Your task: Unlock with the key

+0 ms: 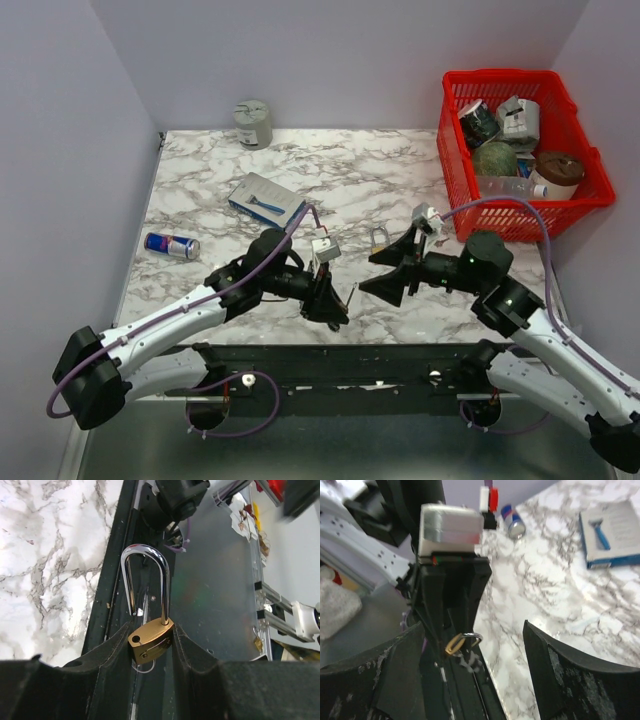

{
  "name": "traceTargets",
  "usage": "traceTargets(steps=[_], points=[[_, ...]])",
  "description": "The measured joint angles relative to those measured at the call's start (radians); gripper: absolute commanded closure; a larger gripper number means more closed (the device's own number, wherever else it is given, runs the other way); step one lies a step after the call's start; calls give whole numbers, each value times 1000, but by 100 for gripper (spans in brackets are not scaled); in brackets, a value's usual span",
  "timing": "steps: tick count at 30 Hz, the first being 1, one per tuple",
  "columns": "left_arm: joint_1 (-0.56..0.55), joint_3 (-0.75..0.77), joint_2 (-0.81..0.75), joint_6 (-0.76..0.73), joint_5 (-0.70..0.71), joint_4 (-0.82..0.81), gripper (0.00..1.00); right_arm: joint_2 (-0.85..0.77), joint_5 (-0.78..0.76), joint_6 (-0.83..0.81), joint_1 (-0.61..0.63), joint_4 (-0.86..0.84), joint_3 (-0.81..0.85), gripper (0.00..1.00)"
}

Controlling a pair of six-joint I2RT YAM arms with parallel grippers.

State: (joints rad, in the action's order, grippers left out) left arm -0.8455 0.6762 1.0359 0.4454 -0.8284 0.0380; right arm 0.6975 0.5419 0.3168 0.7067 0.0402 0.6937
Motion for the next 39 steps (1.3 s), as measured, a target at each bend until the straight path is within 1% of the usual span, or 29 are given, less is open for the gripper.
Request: traceTargets(steps=[3, 6, 9, 10, 12, 13, 15, 16, 18, 19, 22, 25, 28, 31, 34, 37, 39], points=[[0, 5, 1, -11, -36, 14, 100, 68, 74, -23, 0, 6, -2, 12], [0, 10, 2, -16, -57, 25, 100, 98, 154, -31, 0, -23, -14, 15], [0, 16, 6, -20, -72, 32, 100, 123, 221, -30, 0, -69, -27, 22], [0, 16, 8, -21, -74, 32, 100, 132, 244, -27, 0, -89, -34, 26], [0, 16, 11, -23, -79, 33, 100, 155, 286, -18, 0, -132, -54, 33], [0, 16, 12, -23, -80, 33, 100, 164, 301, -12, 0, -147, -64, 40], [0, 16, 13, -25, -82, 33, 100, 174, 324, -3, 0, -167, -80, 51], [0, 16, 13, -26, -82, 33, 100, 177, 333, 0, 0, -174, -87, 64], [2, 16, 13, -27, -84, 34, 100, 177, 349, 4, 0, -192, -96, 76], [5, 16, 13, -29, -89, 35, 100, 177, 351, 14, -2, -203, -99, 87], [11, 16, 12, -34, -78, 48, 100, 177, 345, 31, -3, -229, -106, 99], [25, 16, 16, -38, -23, 63, 100, 180, 304, 48, -2, -246, -109, 99], [42, 29, 50, -45, 35, 86, 100, 221, 217, 61, -2, -247, -109, 99], [63, 66, 132, -48, 115, 130, 90, 312, 112, 82, -2, -237, -106, 99], [97, 103, 211, -48, 204, 177, 85, 445, -2, 106, -3, -225, -77, 99], [154, 137, 315, -49, 235, 203, 82, 563, -76, 126, -4, -226, -32, 99], [178, 167, 389, -53, 246, 215, 72, 640, -112, 132, -10, -225, 5, 99]])
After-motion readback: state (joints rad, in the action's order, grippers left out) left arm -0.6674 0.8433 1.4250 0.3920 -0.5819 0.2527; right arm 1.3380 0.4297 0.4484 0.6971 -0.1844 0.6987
